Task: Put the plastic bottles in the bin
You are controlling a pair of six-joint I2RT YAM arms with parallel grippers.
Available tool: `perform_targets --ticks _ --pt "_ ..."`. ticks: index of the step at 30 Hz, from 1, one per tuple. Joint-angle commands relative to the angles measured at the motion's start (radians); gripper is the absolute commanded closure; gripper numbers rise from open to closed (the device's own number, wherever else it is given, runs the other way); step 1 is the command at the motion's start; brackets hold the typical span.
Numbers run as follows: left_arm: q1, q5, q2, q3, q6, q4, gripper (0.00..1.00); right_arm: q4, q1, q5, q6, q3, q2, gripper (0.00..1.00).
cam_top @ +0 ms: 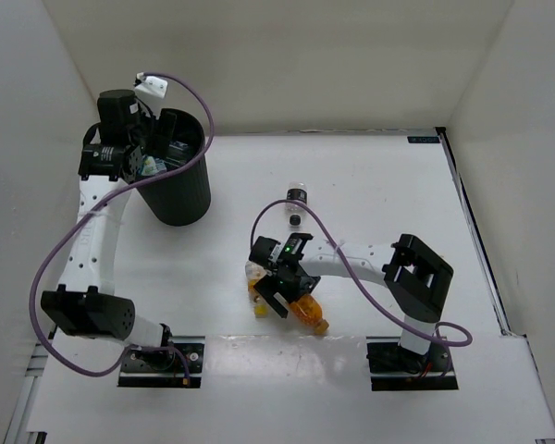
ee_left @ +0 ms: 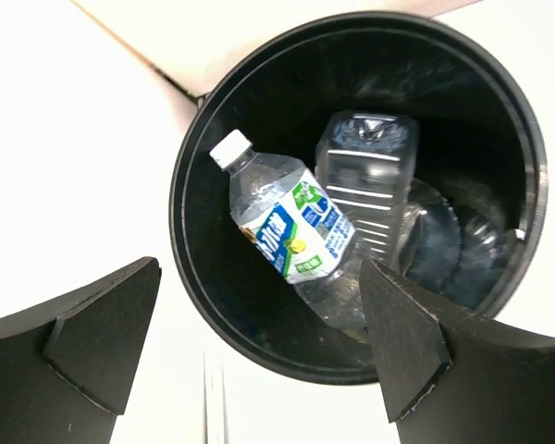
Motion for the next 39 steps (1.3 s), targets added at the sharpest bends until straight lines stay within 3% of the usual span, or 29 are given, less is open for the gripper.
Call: perform_targets --ticks 1,7,12,13,14,18,20,24,26,31,34,39 --pt "-0.006 0.033 -0.04 -0.031 -0.025 0.003 0.0 -0.038 0.006 0.019 0.033 -0.002 -0.008 0.0" --pt "-0.006 0.085 -0.07 -0.071 -0.043 0.003 0.0 -0.038 0.006 0.118 0.101 -0.031 -0.057 0.0" --pt "-0.006 0.107 -0.088 -0.093 -0.043 -0.006 0.0 0.007 0.006 0.06 0.121 -0.091 -0.089 0.02" --pt "-0.006 0.107 -0.088 -0.093 -0.043 -0.006 0.0 0.021 0.006 0.06 0.121 -0.101 -0.1 0.07" --pt "-0.006 0.107 -0.088 -0.102 -0.043 -0.006 0.0 0.033 0.006 0.051 0.121 -0.101 -0.1 0.31" --pt "-0.006 0.128 -0.088 -0.102 -0.043 -0.016 0.0 0.044 0.006 0.075 0.121 -0.07 -0.121 0.86" --pt "-0.006 0.144 -0.099 -0.102 -0.043 -0.016 0.0 0.044 0.006 0.098 0.112 -0.024 -0.134 0.97" --pt "-0.006 0.237 -0.135 -0.102 -0.022 -0.051 0.0 0.044 -0.074 0.117 0.092 0.108 -0.224 1.0" --pt "-0.006 0.334 -0.154 -0.102 -0.011 -0.077 0.0 0.108 -0.162 0.051 0.083 0.177 -0.308 1.0" --pt "-0.006 0.463 -0.194 -0.093 0.0 -0.109 0.0 0.523 -0.38 -0.21 0.141 0.174 -0.447 1.0" --pt "-0.006 0.474 -0.212 -0.084 0.009 -0.12 0.0 0.556 -0.447 -0.225 0.118 0.368 -0.345 1.0" --pt "0.017 0.311 -0.253 -0.175 0.0 -0.108 0.0 0.583 -0.447 -0.195 0.127 0.94 -0.062 1.0"
